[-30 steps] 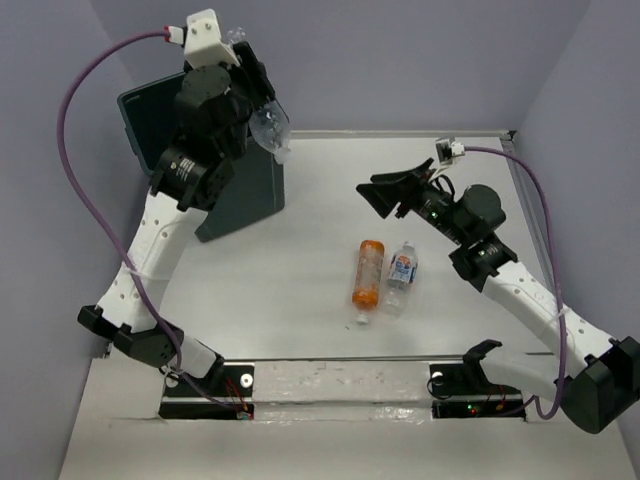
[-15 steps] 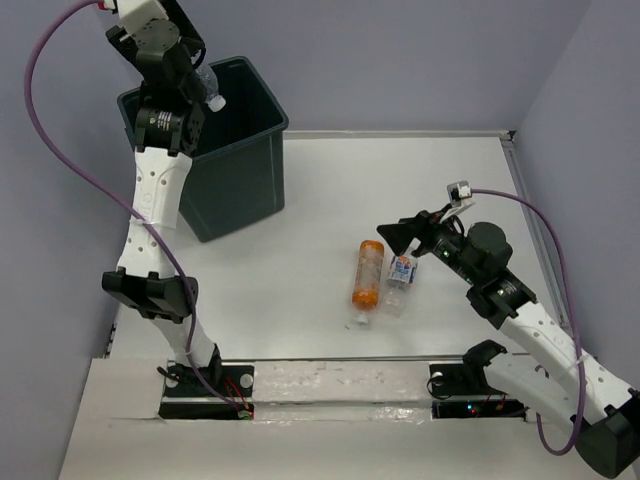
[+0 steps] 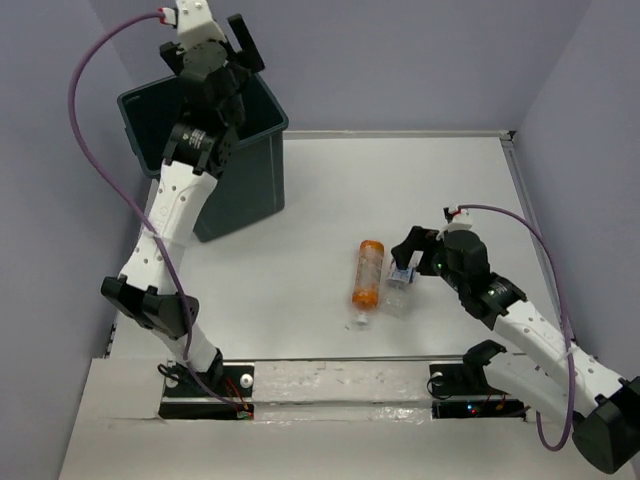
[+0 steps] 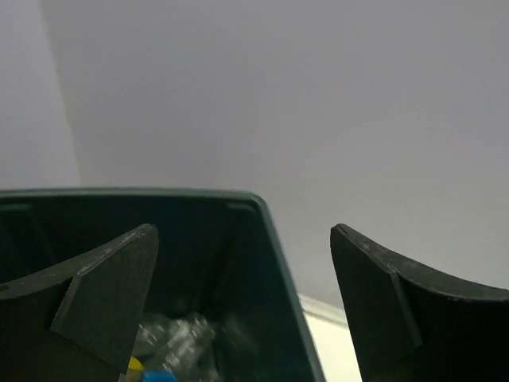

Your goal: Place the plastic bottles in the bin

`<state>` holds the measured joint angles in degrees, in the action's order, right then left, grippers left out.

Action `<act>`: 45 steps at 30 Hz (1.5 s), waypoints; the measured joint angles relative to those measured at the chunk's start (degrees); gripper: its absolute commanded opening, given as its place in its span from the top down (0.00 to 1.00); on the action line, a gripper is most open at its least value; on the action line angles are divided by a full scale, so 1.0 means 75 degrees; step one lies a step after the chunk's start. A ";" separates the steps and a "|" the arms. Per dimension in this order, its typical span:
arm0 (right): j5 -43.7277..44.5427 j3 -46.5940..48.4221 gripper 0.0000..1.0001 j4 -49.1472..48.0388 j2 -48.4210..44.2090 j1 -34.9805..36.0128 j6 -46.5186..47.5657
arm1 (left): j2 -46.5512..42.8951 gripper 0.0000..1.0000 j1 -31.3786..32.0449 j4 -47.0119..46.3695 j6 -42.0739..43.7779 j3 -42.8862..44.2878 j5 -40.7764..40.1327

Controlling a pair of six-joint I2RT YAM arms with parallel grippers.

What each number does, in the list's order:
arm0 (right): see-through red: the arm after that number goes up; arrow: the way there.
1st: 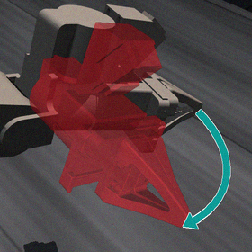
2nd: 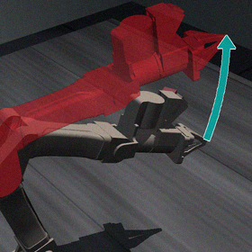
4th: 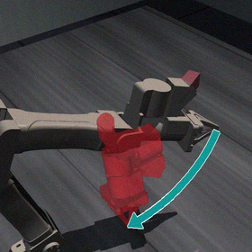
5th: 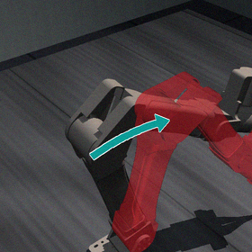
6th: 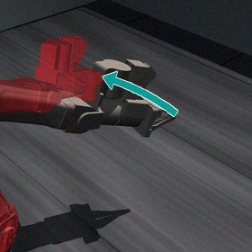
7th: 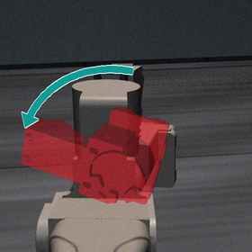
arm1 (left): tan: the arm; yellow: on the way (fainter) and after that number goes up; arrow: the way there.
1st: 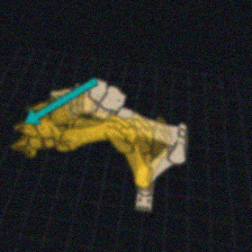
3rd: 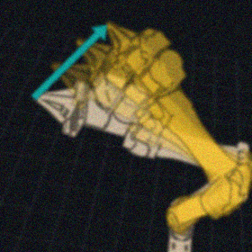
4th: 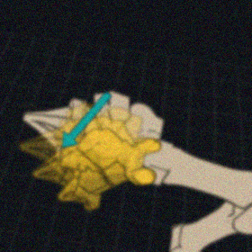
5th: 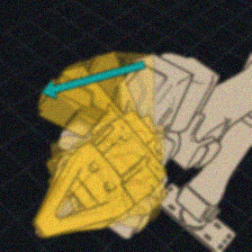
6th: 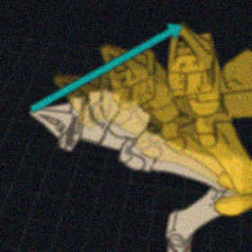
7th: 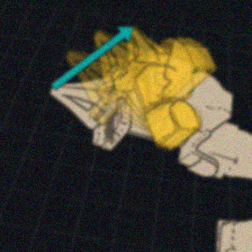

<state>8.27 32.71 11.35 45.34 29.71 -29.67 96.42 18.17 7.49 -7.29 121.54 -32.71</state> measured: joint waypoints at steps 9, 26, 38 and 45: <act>0.0335 -0.0198 0.00 0.0087 0.1547 0.0000 -0.0428 | -0.1906 0.01 0.3421 0.0863 -0.0737 -0.3171 0.0627; 0.1058 -0.0219 0.35 -0.0035 0.3185 0.0000 -0.0577 | -0.0938 0.01 0.5269 0.1032 -0.3179 -0.6822 0.2366; 0.1649 -0.0239 0.51 0.0332 0.1148 0.0000 -0.0618 | 0.1582 0.05 0.5246 0.0510 -0.2940 -0.6018 0.2818; 0.1877 -0.0221 0.52 0.0679 -0.0414 0.0000 -0.0507 | 0.2174 0.42 0.5190 0.0207 -0.2751 -0.5922 0.2498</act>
<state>22.35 31.05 16.45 42.24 29.71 -33.47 112.73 57.10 9.04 -27.92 77.12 -13.98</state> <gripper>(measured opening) 0.630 0.718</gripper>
